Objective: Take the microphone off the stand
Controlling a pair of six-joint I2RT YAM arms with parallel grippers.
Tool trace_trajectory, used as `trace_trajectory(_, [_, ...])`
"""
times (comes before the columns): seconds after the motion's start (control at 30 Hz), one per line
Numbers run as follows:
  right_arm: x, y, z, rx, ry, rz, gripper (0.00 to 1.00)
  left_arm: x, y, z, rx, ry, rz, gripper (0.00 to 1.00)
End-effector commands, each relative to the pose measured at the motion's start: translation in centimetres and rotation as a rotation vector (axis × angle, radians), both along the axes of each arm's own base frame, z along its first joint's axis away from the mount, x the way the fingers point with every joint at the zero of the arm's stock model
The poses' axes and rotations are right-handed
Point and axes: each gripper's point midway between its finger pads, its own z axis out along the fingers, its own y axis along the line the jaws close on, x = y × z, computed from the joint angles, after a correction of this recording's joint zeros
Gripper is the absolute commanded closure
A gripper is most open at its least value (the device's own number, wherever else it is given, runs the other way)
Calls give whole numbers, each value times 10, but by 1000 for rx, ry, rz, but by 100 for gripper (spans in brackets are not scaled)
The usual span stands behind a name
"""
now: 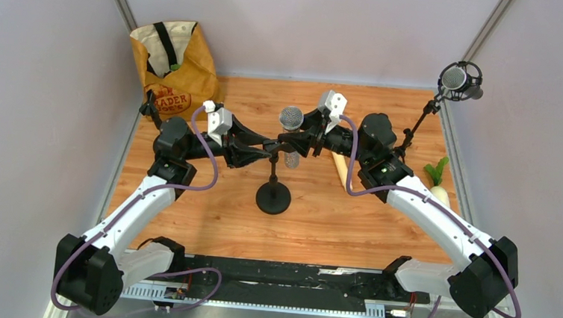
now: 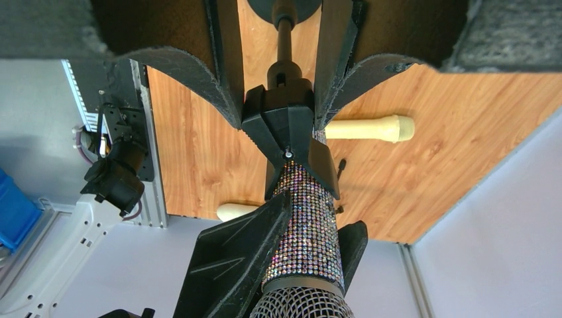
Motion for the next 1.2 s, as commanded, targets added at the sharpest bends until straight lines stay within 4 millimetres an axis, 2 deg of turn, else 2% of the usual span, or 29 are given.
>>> trace_trajectory(0.0, [-10,-2,16,23,-42,20,67,2,2,3,-9,-30,12,54])
trace_trajectory(0.23, [-11,-3,18,25,-48,20,68,2,2,0,-1,-31,17,51])
trace_trajectory(0.27, [-12,-3,18,26,-49,21,68,2,2,0,0,-32,17,46])
trace_trajectory(0.3, [-12,-3,18,25,-48,21,68,2,2,-1,2,-30,14,35])
trace_trajectory(0.37, [-13,-3,18,25,-47,27,68,2,2,-3,3,-25,15,26])
trace_trajectory(0.6, [-20,-1,18,25,-42,67,68,4,2,-3,3,-25,20,25])
trace_trajectory(0.73, [-22,0,18,25,-40,78,68,4,1,-3,1,-22,16,30])
trace_trajectory(0.87, [-21,-1,19,27,-38,73,68,4,1,-4,1,-19,16,45])
trace_trajectory(0.9, [-20,-1,19,28,-37,69,68,4,1,-4,1,-19,16,52])
trace_trajectory(1.03, [-19,-1,21,33,-32,58,68,4,1,-5,1,-16,14,63])
trace_trajectory(1.17, [-19,-2,21,35,-32,58,68,4,1,-5,1,-16,14,66])
